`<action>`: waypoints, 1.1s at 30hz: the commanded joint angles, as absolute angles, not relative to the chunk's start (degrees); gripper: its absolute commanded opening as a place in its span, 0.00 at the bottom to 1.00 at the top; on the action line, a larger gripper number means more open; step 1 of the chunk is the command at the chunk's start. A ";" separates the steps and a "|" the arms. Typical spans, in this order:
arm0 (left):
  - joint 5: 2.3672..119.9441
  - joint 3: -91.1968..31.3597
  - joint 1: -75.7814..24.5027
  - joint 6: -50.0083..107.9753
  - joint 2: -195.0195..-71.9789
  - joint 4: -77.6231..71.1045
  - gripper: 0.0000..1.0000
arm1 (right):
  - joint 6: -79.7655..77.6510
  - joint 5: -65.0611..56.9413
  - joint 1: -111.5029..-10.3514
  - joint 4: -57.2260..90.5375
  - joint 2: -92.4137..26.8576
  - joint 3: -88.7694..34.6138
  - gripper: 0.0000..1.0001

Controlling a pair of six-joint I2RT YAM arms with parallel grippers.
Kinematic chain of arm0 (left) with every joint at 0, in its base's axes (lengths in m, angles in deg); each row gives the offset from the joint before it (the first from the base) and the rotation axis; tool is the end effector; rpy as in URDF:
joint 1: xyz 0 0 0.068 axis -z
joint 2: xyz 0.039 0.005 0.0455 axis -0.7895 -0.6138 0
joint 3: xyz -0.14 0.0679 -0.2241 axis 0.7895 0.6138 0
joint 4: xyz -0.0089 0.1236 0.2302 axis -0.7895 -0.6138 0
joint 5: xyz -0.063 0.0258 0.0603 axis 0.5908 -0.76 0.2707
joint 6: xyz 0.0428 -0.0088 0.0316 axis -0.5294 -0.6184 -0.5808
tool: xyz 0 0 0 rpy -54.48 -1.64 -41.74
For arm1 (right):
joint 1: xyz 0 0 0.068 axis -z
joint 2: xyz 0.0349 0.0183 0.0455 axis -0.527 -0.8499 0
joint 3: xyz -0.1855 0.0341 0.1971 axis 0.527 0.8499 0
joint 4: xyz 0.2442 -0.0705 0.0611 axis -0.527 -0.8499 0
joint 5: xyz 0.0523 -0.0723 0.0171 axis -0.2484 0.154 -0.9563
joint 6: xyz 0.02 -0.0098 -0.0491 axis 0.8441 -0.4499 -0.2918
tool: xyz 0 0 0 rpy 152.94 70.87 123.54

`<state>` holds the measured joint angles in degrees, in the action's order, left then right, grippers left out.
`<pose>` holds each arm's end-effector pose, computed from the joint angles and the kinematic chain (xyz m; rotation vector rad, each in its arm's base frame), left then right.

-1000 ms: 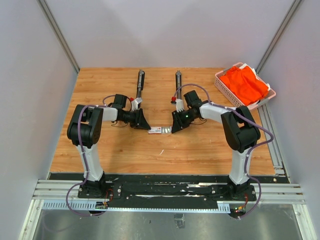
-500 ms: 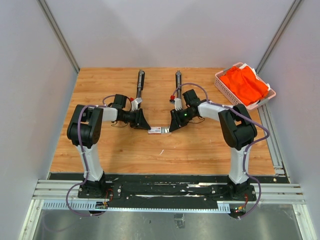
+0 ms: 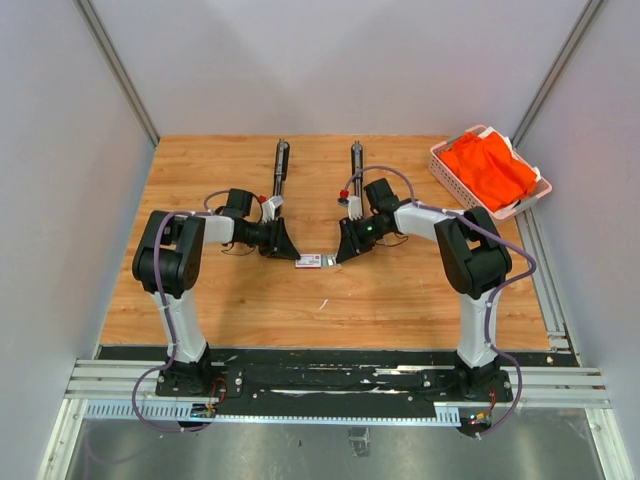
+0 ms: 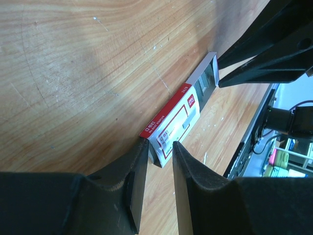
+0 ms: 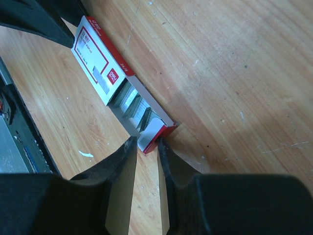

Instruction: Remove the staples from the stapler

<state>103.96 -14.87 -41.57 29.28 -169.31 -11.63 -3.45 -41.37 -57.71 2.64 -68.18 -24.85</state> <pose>0.3444 -0.0924 0.1126 0.2888 2.5163 -1.3067 0.3584 0.2021 0.1425 -0.7747 2.4455 1.2099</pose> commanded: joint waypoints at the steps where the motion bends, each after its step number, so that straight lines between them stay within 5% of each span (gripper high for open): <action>1: 100.95 -13.32 -41.80 28.48 -168.07 -12.57 0.33 | -0.06 -42.74 -59.37 5.29 -68.77 -25.47 0.25; 33: 96.67 -11.63 -41.77 28.57 -166.47 -12.61 0.33 | 7.77 -37.20 -58.71 9.55 -62.06 -16.34 0.32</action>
<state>99.48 -12.58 -41.57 29.48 -166.34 -11.56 7.44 -35.64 -58.17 8.65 -61.43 -17.35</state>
